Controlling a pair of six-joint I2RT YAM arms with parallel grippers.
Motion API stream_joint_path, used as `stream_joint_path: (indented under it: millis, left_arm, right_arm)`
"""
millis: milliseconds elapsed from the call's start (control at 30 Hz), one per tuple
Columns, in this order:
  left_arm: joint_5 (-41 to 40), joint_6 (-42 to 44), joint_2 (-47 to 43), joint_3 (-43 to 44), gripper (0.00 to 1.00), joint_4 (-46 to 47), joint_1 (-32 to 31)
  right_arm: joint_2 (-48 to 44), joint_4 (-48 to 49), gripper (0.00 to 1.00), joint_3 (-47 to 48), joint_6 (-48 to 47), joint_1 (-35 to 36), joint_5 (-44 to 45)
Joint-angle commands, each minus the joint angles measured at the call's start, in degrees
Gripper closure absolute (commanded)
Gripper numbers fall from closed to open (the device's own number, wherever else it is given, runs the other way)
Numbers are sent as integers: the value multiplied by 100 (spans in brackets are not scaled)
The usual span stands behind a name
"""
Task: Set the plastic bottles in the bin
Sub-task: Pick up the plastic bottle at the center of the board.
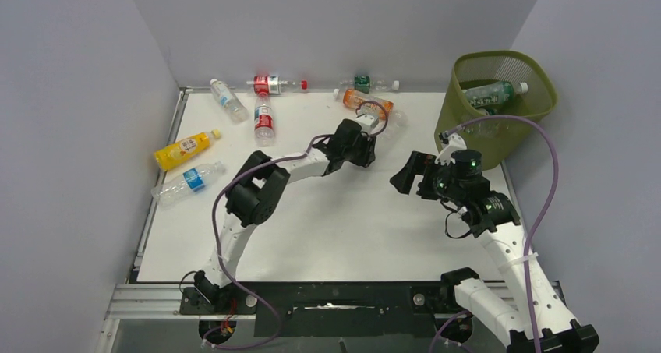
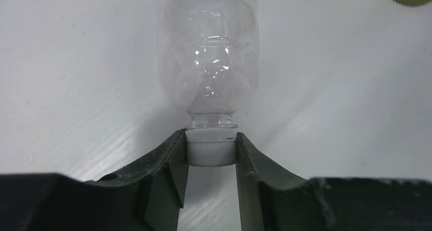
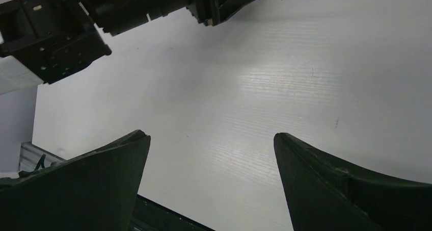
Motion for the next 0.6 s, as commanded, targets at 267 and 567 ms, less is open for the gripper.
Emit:
stream_joint_path:
  millis: [267, 567]
  left_arm:
    - [812, -720, -3161, -3022, 76, 1130, -5]
    - [1274, -1761, -4463, -4443, 76, 2109, -214]
  right_arm:
    - [428, 867, 1, 385, 247, -141, -468]
    - [686, 1848, 0, 95, 788, -256, -947]
